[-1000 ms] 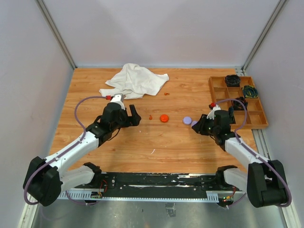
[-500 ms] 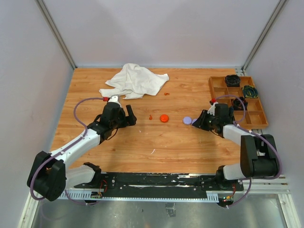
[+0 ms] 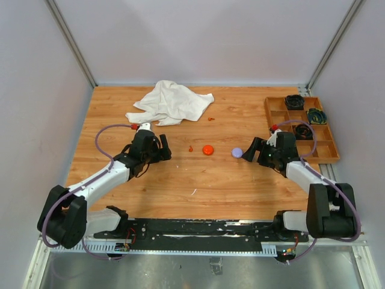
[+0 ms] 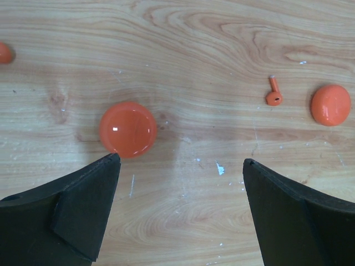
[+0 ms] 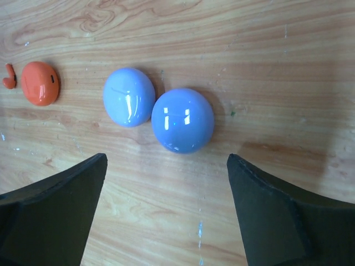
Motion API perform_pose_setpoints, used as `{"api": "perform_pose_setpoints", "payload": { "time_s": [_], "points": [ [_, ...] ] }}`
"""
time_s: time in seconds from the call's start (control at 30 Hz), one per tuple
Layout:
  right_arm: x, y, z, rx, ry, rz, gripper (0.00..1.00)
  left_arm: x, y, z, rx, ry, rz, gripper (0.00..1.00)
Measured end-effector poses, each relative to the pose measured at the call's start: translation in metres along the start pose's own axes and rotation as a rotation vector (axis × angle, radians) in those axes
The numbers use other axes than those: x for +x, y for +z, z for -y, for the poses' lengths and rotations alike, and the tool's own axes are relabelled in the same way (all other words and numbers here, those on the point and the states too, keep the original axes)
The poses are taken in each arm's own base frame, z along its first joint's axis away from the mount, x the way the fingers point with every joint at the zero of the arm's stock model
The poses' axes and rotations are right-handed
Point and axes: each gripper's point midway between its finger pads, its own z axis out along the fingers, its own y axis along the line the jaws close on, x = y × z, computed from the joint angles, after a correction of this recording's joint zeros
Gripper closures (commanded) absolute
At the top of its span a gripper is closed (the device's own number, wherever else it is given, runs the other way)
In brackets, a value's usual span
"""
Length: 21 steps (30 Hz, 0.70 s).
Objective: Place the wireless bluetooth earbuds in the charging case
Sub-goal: Place the charging case at the center of the board, then pick up the charging case at the center of the board.
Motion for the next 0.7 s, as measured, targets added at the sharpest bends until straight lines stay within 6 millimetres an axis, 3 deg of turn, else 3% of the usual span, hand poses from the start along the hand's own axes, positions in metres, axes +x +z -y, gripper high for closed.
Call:
{"api": "perform_pose_setpoints", "payload": {
  "time_s": [0.23, 0.43, 0.7],
  "points": [
    [-0.004, -0.024, -0.007, 0.004, -0.040, 0.039, 0.01, 0.003, 0.007, -0.013, -0.071, 0.000, -0.027, 0.04],
    [0.013, -0.032, -0.007, 0.011, -0.005, -0.029, 0.01, 0.004, 0.020, -0.027, -0.137, -0.010, -0.063, 0.06],
    [0.016, -0.042, -0.037, -0.135, -0.057, -0.046, 0.01, 0.000, 0.042, -0.037, -0.192, -0.014, -0.103, 0.12]
  ]
}}
